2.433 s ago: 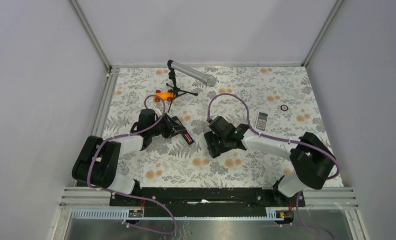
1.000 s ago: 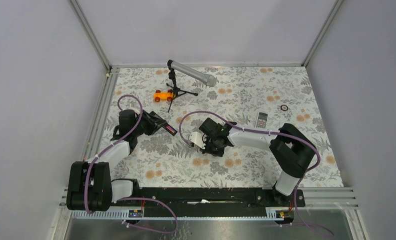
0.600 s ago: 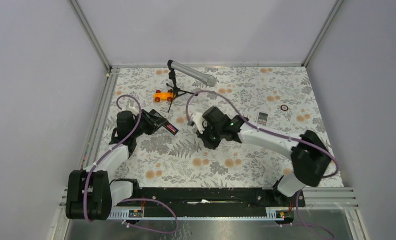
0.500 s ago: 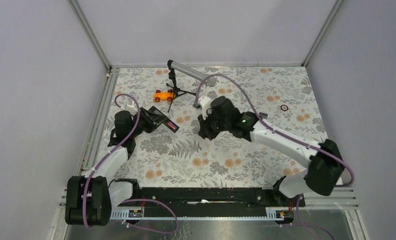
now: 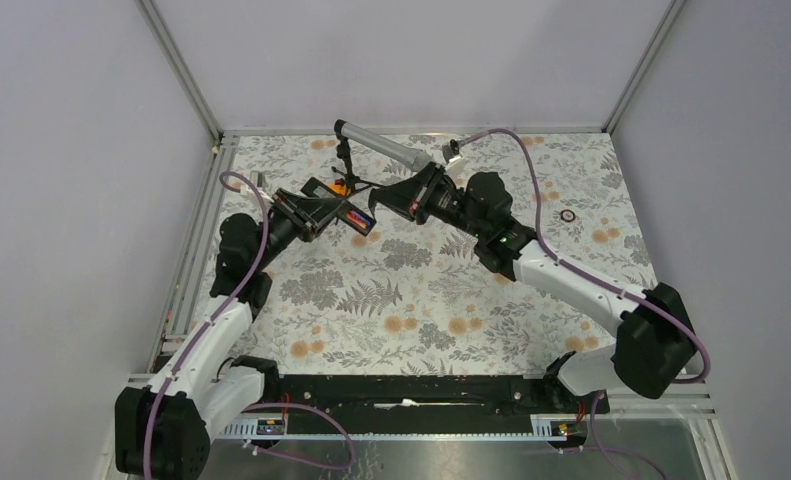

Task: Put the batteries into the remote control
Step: Load the battery cover into the remote control.

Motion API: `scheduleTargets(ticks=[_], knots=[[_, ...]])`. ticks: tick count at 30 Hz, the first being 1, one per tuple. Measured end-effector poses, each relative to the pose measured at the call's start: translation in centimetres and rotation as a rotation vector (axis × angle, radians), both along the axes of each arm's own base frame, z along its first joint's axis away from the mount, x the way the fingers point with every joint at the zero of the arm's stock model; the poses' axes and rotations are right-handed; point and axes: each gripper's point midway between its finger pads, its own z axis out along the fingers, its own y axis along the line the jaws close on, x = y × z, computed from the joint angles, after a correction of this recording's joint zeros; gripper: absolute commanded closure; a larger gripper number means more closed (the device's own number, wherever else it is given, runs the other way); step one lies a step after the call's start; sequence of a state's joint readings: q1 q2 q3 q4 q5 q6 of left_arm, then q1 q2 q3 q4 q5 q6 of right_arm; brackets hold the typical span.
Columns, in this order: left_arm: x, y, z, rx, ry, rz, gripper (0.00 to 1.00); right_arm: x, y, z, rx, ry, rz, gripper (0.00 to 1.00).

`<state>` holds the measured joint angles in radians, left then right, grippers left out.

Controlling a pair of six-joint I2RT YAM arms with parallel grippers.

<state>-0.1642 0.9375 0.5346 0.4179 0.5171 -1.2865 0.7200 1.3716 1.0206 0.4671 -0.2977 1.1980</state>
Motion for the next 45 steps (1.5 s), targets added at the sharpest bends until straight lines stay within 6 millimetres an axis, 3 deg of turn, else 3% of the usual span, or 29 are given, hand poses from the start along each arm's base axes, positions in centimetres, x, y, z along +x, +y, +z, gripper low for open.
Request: scheduleTargets(ticks=[4,8,11,22,29,45], knots=[[0.2,-0.1,2.6,-0.061,-0.031,0.016,0.82,0.4,0.8,2.1,0.172,0.070,0.018,1.00],[0.5,0.0,3.0,-0.116,0.003,0.039,0.83,-0.3,0.7,5.8,0.331,0.055,0.054,1.00],[0.8,0.0,3.3,-0.149,0.019,0.054,0.84,-0.8,0.8,7.1,0.401,0.056,0.083,1.00],[1.2,0.0,5.0,-0.215,0.028,0.074,0.85,-0.8,3.1,6.9,0.440,0.109,0.106,1.00],[1.1,0.2,5.4,-0.227,0.026,0.083,0.85,-0.2,3.2,7.9,0.465,0.095,0.079,1.00],[0.8,0.2,5.8,-0.245,0.024,0.081,0.85,0.5,3.6,6.5,0.432,0.112,0.045,1.00]])
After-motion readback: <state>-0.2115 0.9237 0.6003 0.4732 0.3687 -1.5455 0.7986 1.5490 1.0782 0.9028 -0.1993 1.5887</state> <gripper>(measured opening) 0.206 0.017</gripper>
